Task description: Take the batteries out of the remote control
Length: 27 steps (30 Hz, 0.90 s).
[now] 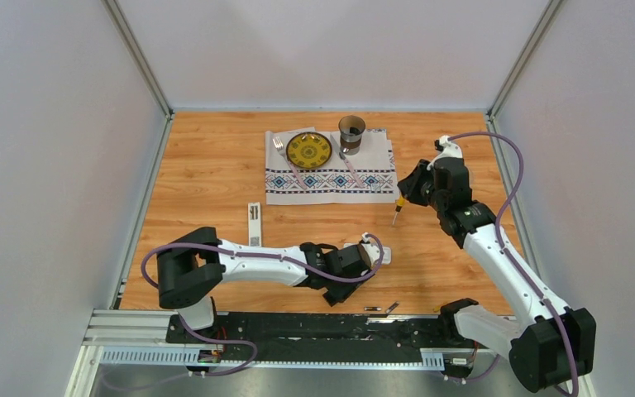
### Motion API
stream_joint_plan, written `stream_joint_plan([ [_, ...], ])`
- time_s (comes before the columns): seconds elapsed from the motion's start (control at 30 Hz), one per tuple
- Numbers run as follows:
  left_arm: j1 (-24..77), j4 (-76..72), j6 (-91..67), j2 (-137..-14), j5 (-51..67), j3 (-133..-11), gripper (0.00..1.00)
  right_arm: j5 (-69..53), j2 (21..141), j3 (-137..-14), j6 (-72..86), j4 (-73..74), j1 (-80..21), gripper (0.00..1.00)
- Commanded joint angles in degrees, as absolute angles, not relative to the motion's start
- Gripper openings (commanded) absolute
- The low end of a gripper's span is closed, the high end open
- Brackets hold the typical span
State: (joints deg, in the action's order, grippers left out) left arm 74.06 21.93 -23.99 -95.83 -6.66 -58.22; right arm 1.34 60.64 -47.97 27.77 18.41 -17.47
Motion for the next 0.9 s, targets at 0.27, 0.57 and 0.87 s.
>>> stream_joint_plan([
  [0.27,74.6,21.1,-28.6,-97.7,-9.6,-57.2,0.00,-2.1,60.1,-48.5,27.8,18.2,-16.4,0.00],
  [0.57,69.9,18.7,-29.4,-99.8,-9.4,-58.1,0.00,-2.0,60.0,-47.6,27.3,18.5,-16.4,0.00],
  [0.87,67.5,19.6,-23.4,-104.9,-6.4,-65.0,0.00,-3.2,60.4,-46.6,27.2,18.4,-16.3,0.00],
])
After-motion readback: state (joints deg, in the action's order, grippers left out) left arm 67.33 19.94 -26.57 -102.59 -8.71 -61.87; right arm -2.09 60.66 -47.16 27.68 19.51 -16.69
